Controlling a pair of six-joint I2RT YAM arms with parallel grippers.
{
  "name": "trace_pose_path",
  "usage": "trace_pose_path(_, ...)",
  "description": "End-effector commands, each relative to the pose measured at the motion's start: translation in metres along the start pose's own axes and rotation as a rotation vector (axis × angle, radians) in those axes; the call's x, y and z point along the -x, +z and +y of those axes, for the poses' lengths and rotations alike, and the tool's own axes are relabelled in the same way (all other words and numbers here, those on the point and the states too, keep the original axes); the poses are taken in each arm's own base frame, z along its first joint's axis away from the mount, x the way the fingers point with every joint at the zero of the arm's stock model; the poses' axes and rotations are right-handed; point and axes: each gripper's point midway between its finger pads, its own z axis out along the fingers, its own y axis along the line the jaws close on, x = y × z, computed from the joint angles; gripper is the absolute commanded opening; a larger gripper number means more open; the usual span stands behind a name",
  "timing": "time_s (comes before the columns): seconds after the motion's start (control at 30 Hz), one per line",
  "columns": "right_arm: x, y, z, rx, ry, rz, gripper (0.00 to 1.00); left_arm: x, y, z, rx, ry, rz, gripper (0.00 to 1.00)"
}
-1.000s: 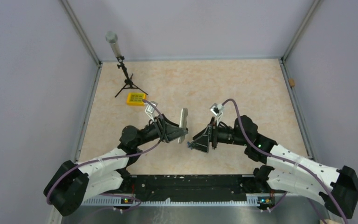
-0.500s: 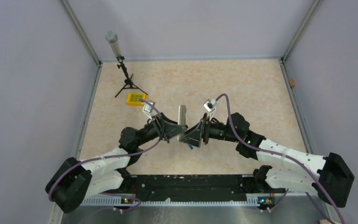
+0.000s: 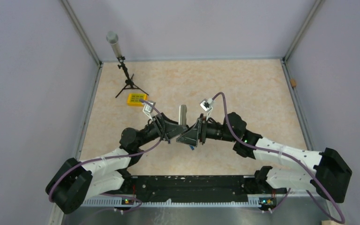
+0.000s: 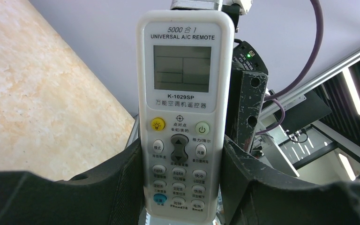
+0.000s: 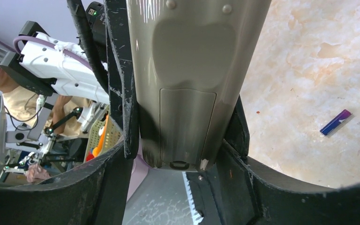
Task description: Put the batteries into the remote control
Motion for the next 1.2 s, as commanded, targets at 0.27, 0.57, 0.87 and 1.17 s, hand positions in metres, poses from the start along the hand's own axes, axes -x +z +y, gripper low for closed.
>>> trace_pose_path(0.27, 0.026, 0.006, 0.027, 0.061, -0.005, -0.078, 0.46, 0.006, 0.0, -0.008, -0.032, 0.058, -0.03, 0.0)
trace_pose_path(0.57, 0.021, 0.002, 0.023, 0.042, -0.007, -0.061, 0.13, 0.003, -0.001, -0.001, -0.008, 0.056, -0.017, 0.27)
trace_pose_path(0.87, -0.004, -0.023, -0.02, -0.2, -0.088, 0.049, 0.07, 0.01, -0.005, 0.001, 0.042, 0.095, -0.055, 0.87)
trace_pose_path(1.17, -0.006, -0.058, -0.051, -0.442, -0.286, 0.199, 0.04, 0.017, -0.008, 0.008, 0.168, 0.133, -0.037, 0.99)
